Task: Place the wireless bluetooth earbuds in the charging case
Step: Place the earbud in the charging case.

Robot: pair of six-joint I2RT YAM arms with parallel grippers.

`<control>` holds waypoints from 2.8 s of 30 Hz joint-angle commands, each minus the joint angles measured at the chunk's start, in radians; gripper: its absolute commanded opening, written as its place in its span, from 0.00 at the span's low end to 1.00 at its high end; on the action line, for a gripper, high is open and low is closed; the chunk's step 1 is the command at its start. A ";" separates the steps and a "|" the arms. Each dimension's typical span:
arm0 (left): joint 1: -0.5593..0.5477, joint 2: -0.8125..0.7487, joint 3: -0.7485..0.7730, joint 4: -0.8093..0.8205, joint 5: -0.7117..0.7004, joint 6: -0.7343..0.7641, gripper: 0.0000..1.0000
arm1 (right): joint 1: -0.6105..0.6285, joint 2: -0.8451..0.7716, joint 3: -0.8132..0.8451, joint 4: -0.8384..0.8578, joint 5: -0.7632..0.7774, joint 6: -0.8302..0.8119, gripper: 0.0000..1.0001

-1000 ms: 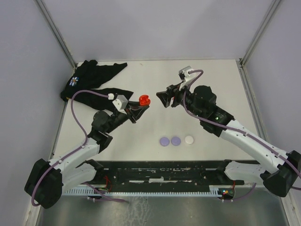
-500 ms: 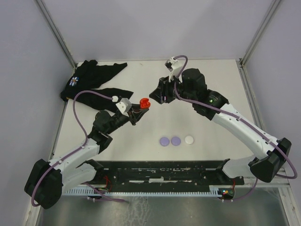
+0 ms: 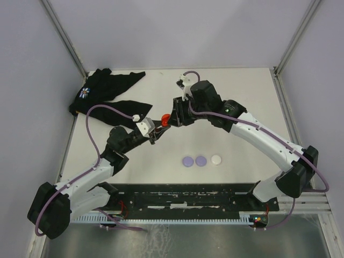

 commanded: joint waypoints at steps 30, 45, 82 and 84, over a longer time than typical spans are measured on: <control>-0.045 -0.006 0.025 0.038 -0.013 0.027 0.03 | 0.016 -0.049 0.030 0.035 0.033 -0.068 0.18; -0.045 -0.004 0.033 0.061 0.037 -0.031 0.03 | 0.016 -0.086 -0.017 0.106 -0.076 -0.130 0.15; -0.044 -0.021 0.041 0.075 0.100 -0.051 0.03 | 0.016 -0.063 -0.050 0.064 -0.088 -0.161 0.16; -0.045 -0.018 0.042 0.086 0.088 -0.063 0.03 | 0.017 -0.064 -0.053 0.065 -0.102 -0.164 0.18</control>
